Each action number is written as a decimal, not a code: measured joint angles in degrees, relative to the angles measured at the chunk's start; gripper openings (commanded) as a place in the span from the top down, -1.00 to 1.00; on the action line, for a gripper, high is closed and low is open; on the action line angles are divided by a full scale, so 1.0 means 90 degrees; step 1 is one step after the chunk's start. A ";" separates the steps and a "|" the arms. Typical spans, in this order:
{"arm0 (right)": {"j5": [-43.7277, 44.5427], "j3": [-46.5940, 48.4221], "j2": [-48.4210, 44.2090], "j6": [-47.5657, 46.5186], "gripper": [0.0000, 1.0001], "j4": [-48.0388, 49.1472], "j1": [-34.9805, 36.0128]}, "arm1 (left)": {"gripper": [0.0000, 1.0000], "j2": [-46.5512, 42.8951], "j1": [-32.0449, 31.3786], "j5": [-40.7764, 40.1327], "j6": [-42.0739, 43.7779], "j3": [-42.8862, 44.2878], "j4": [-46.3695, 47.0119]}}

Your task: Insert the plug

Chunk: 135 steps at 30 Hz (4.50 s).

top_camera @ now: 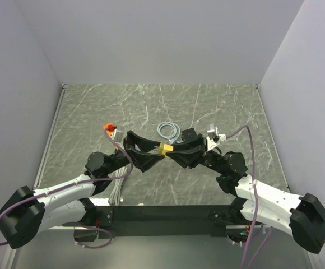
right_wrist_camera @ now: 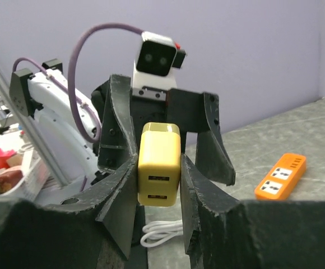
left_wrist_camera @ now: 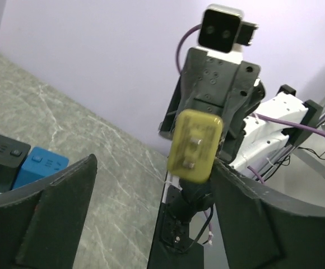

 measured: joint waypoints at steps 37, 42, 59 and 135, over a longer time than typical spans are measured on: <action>0.0925 0.0520 -0.1622 -0.1695 1.00 -0.3096 -0.0304 | -0.99 0.2941 0.2839 -0.5450 0.1073 0.2781 -0.5744; 0.0899 0.0520 -0.1656 -0.1717 1.00 -0.3181 -0.0313 | -0.99 0.3451 0.3036 -0.5535 0.1054 0.3060 -0.5863; 0.0697 0.0520 -0.1513 -0.1715 1.00 -0.3249 -0.0355 | -0.78 0.4600 0.3327 -0.5379 0.0872 0.3541 -0.6275; 0.2929 0.6042 0.4612 -0.1498 1.00 -0.9576 0.0427 | -0.89 0.3546 0.1911 -0.2873 0.1047 0.2271 -0.5034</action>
